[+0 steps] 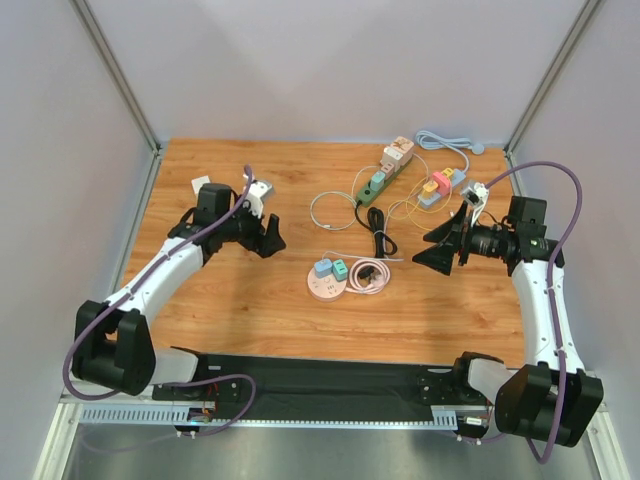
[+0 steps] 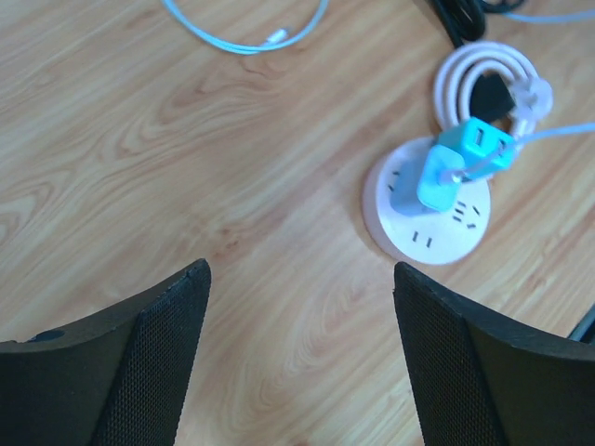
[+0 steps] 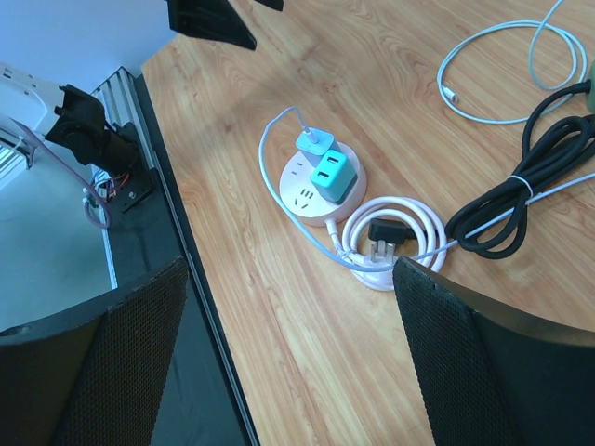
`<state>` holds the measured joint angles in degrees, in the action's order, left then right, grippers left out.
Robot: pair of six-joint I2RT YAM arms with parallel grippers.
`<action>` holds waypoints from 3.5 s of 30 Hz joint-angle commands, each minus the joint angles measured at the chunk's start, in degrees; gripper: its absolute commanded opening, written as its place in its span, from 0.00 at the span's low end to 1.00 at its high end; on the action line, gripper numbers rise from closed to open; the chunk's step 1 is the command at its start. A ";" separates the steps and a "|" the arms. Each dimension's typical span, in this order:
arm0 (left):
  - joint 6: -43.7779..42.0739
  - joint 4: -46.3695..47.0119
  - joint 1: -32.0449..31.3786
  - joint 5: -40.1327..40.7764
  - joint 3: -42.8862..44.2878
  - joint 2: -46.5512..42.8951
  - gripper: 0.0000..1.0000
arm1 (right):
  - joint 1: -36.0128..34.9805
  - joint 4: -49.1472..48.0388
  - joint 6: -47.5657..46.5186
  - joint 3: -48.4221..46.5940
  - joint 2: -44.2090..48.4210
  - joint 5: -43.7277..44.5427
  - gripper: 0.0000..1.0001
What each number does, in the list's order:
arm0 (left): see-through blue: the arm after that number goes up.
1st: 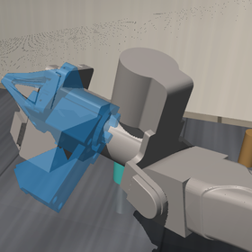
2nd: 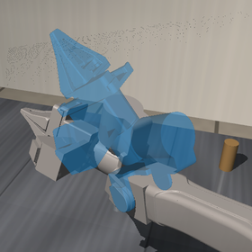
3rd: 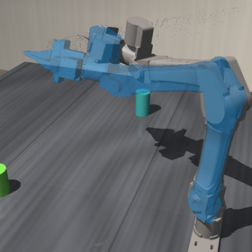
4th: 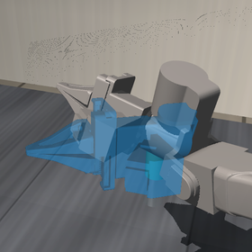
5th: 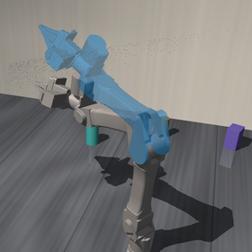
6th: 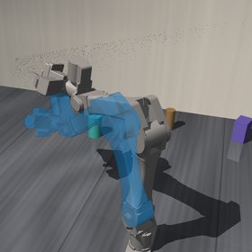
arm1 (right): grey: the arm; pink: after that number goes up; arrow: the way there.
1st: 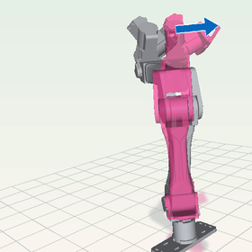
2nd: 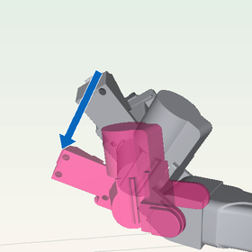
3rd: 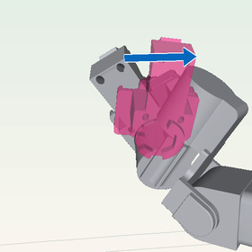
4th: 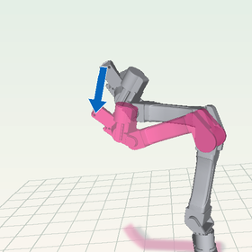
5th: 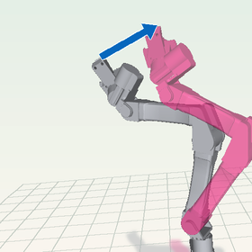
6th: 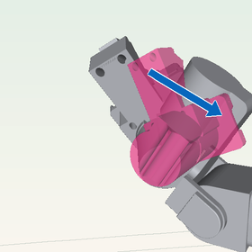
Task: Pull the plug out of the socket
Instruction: Place the plug at the center of the board, then remove the plug from the socket.
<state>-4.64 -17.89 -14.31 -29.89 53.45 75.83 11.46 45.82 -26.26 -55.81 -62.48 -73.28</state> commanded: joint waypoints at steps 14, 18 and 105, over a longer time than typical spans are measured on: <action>-20.58 5.41 -15.39 -5.02 1.91 9.50 0.84 | 0.31 1.11 -3.09 -1.67 1.04 -2.49 0.93; -21.81 6.64 -18.74 -1.23 3.50 12.92 0.83 | 0.31 1.20 -3.27 -1.76 0.95 -2.75 0.93; 48.50 12.88 -23.58 -23.37 20.56 28.67 0.00 | -52.07 -5.22 -37.90 2.73 -4.58 53.31 0.23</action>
<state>39.83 -9.19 -38.28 -47.29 71.83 106.32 -39.94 43.24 -65.78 -53.67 -67.88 -24.75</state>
